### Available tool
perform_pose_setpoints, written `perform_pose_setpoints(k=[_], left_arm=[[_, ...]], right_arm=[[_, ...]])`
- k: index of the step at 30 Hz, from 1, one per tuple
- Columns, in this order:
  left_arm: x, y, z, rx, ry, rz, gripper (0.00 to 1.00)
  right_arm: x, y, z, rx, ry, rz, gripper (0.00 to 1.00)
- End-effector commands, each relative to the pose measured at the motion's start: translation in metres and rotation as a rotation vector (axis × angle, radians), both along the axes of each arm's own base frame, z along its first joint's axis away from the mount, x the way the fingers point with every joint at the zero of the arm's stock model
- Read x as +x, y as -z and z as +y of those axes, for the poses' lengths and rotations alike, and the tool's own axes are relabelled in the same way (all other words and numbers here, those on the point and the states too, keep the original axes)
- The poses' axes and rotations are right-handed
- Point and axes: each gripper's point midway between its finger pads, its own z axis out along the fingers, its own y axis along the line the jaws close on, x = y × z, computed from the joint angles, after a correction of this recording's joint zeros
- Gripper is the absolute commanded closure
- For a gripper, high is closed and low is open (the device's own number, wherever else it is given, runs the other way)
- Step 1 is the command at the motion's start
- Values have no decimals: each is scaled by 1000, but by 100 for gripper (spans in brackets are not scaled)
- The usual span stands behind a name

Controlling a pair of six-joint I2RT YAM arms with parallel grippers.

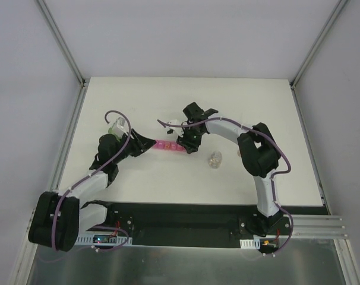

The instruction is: Sort the pills into containers

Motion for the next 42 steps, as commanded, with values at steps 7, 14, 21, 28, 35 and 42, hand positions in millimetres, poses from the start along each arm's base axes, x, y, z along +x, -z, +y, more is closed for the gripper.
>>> perform_pose_setpoints(k=[7, 14, 21, 28, 35, 42], left_arm=[[44, -3, -48, -134, 88, -10, 91], [65, 16, -53, -45, 57, 72, 96], [67, 57, -54, 63, 49, 226, 100], [46, 118, -45, 131, 20, 456, 100], [38, 145, -31, 240, 4, 557, 100], [49, 117, -38, 219, 46, 454, 100]], right_arm=[[-8, 2, 4, 7, 66, 14, 77], [-7, 3, 4, 4, 79, 12, 77], [-5, 1, 7, 10, 90, 12, 77], [-4, 1, 3, -1, 102, 6, 77], [-1, -2, 3, 2, 116, -4, 77], [1, 0, 5, -3, 125, 4, 77]])
